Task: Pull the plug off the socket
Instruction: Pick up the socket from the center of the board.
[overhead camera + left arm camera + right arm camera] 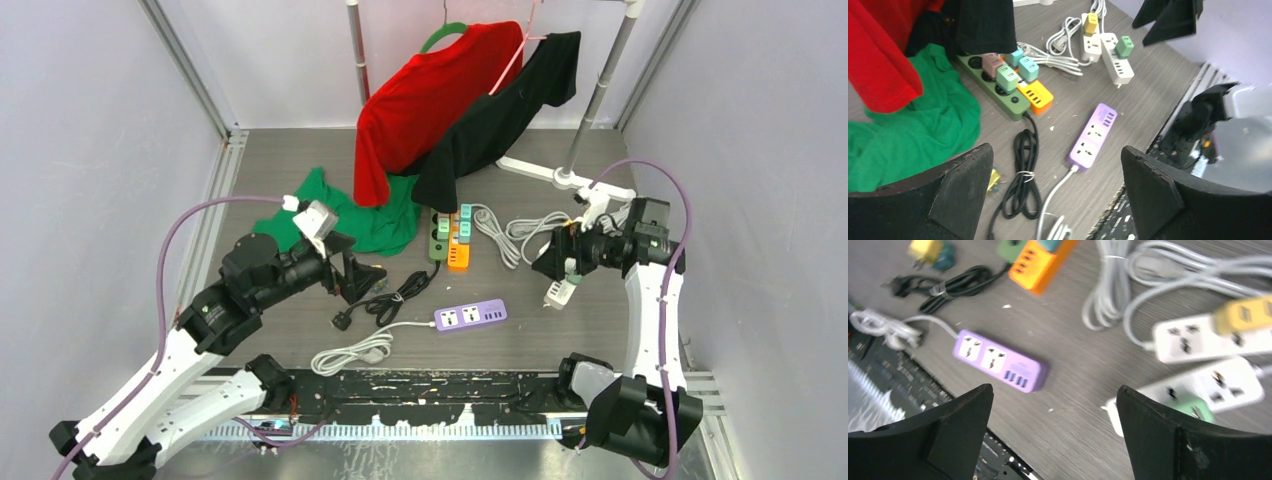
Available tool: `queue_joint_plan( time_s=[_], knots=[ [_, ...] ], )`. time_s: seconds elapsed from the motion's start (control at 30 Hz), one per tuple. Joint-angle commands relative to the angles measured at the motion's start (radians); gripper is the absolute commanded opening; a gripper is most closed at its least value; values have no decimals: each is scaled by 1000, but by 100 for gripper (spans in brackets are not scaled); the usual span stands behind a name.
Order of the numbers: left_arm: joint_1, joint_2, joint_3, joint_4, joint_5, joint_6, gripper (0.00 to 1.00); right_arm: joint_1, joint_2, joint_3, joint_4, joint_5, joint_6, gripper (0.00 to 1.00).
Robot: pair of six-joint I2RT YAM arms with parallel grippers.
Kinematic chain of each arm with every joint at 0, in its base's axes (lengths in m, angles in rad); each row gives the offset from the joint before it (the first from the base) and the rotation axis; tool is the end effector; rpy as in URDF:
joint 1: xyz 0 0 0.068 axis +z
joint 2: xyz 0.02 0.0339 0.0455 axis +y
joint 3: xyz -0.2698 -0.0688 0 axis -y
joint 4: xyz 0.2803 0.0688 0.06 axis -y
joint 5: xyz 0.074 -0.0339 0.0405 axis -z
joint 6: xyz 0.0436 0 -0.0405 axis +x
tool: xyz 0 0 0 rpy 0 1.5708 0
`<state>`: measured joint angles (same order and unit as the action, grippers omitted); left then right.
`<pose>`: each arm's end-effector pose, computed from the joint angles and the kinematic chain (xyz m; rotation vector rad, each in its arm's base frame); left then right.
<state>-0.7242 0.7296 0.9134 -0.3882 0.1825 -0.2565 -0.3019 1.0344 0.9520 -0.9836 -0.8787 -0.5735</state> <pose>0.1430 -0.1371 0.3798 0.5629 1.7683 -0.8588 0.2159 -0.0321 0.2930 -0.5719 2.1812 0.7082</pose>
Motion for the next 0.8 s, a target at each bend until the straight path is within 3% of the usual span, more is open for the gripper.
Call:
queue_joint_plan(
  time_s=[0.0,0.2,0.4,0.57,0.67,0.77],
  knots=[
    [3,-47,-87,46,-11,171,97,-88,-1,-5,167,215,240,98],
    [5,-3,-95,-21,-93,233,96,-206,30,-62,282,357,408,96],
    [13,22,-121,-27,-79,257,96,-208,107,-91,307,410,419,86],
    [25,35,-123,-24,-63,260,95,-201,154,-102,316,401,385,85],
    [38,38,-128,-18,-11,266,95,-195,151,-110,314,361,351,85],
    [51,39,-155,15,131,291,93,-195,132,-107,297,310,311,85]
  ],
)
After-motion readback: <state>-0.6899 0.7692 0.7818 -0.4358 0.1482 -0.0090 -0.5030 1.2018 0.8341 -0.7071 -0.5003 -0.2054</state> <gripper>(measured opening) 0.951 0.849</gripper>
